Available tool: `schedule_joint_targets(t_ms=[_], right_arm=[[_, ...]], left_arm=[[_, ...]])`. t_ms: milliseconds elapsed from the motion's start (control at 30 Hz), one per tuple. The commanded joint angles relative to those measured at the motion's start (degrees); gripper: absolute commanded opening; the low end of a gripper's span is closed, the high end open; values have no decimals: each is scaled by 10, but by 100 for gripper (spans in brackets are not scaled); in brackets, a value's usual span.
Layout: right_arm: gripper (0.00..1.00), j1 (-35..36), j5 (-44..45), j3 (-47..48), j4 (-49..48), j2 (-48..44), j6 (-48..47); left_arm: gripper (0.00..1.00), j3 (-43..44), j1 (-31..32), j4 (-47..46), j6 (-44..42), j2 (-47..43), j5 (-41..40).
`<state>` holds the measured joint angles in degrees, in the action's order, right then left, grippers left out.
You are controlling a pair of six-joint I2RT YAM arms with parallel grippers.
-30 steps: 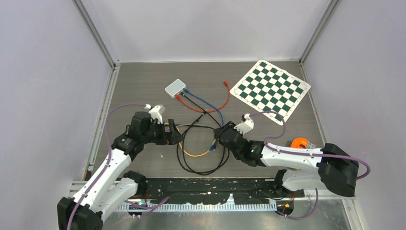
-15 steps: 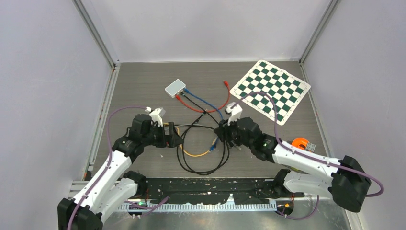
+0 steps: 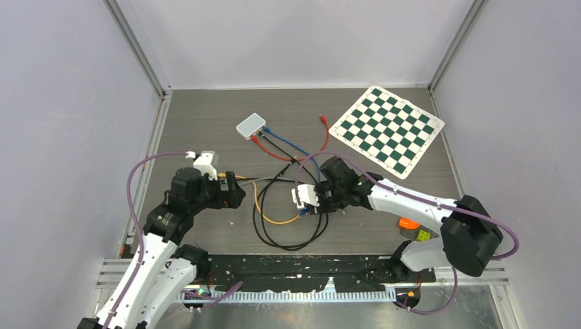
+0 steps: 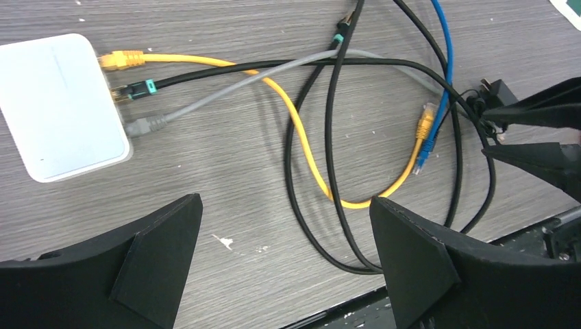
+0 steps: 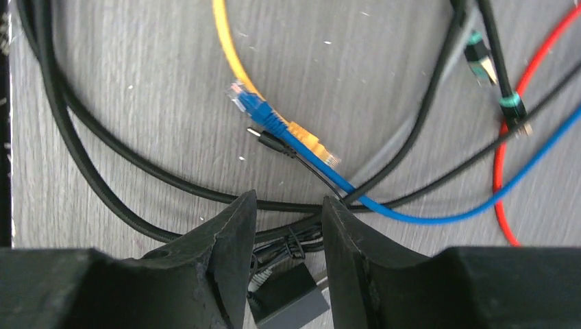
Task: Insert the plug into the switch port
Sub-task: Pick up the power from the center of the board.
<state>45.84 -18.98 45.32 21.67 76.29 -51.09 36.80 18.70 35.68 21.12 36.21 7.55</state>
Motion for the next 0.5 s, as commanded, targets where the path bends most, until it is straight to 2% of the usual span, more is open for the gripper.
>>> schedule_joint_targets(t_ms=[0,133,467], right_arm=[[47,-6,-80,23,32,25,-163],[47,-7,-102,38,32,70,-190],[47,-6,-86,64,51,129,-232]], left_arm=[[97,10,-4,21,-24,-18,-37],[97,10,-4,21,-22,-27,-29],[98,12,-4,21,-24,-22,-33]])
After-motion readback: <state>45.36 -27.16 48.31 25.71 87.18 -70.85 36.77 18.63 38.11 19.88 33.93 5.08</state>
